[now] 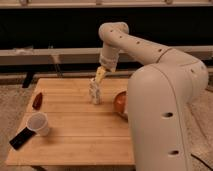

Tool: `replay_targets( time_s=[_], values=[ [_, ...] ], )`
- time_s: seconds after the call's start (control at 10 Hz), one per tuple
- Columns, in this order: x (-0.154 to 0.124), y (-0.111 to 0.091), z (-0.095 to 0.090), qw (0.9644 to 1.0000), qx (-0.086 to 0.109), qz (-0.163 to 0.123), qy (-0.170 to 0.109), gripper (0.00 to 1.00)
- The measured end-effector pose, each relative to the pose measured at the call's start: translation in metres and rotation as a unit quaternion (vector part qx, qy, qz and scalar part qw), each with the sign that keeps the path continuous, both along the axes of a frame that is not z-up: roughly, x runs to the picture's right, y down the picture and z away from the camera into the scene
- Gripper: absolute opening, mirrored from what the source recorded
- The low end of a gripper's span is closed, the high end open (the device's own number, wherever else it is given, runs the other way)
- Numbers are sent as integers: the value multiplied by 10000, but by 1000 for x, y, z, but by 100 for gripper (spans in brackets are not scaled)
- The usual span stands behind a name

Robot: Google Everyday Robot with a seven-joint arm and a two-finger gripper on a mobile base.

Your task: Knock the bottle over

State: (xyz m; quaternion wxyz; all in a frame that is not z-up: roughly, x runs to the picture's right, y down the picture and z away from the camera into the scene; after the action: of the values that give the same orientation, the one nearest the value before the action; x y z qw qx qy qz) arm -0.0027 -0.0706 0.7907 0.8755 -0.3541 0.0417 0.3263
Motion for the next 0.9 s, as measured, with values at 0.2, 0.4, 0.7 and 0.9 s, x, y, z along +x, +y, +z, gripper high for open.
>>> replay_targets(
  time_s=[0.2,0.4,0.7,0.9],
  values=[
    [-16,10,2,9999,-9,-101,-102,80],
    [-31,16,4,9995,28,-223,-219,80],
    [-50,19,9,9987,66,-380,-342,80],
    [-64,21,14,9979,74,-465,-435,80]
  ],
)
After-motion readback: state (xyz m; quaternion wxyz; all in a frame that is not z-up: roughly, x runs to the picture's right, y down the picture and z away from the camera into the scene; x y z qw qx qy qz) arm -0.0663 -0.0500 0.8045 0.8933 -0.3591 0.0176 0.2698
